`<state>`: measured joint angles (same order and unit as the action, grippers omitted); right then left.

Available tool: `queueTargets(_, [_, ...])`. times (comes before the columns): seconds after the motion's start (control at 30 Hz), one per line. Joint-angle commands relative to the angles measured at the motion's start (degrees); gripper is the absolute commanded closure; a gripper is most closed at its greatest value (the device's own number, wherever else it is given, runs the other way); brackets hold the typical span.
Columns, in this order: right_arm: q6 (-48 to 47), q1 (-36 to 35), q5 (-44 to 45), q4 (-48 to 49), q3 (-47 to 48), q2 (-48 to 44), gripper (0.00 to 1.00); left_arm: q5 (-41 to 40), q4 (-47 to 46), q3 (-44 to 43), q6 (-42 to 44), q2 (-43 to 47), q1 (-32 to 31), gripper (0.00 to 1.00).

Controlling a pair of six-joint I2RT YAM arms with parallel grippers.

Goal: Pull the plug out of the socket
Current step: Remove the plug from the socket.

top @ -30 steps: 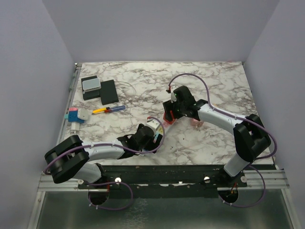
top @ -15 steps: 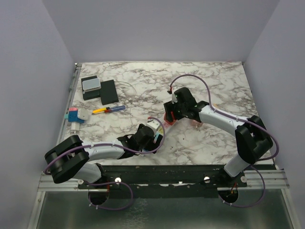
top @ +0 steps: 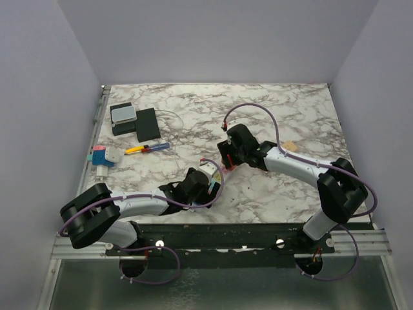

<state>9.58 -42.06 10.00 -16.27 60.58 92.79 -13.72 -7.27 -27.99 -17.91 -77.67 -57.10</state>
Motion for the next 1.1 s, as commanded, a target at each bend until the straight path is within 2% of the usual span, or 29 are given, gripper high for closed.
queueTargets(0.0, [9.9, -2.48, -0.07, -1.66, 1.97, 0.08, 0.99, -3.25, 4.37, 0.67, -5.17, -1.43, 1.28, 1.0])
queueTargets(0.43, [7.8, -1.42, 9.42, -6.22, 5.43, -1.65, 0.99, -3.07, 4.37, 0.61, -5.16, -1.58, 1.38, 1.0])
queueTargets(0.63, [7.02, 2.96, 5.09, -4.36, 3.91, -2.96, 0.99, -2.96, 4.46, 0.62, -5.22, -1.56, 1.45, 1.0])
queueTargets(0.8, [6.6, 7.57, -1.86, -2.52, 2.69, -2.7, 0.99, -2.89, 4.45, 0.56, -5.26, -1.91, 1.47, 1.0])
queueTargets(1.07, [5.67, 10.45, -5.04, -0.63, 2.49, -0.39, 0.99, -2.83, 4.54, 0.44, -5.16, -2.04, 1.56, 1.0])
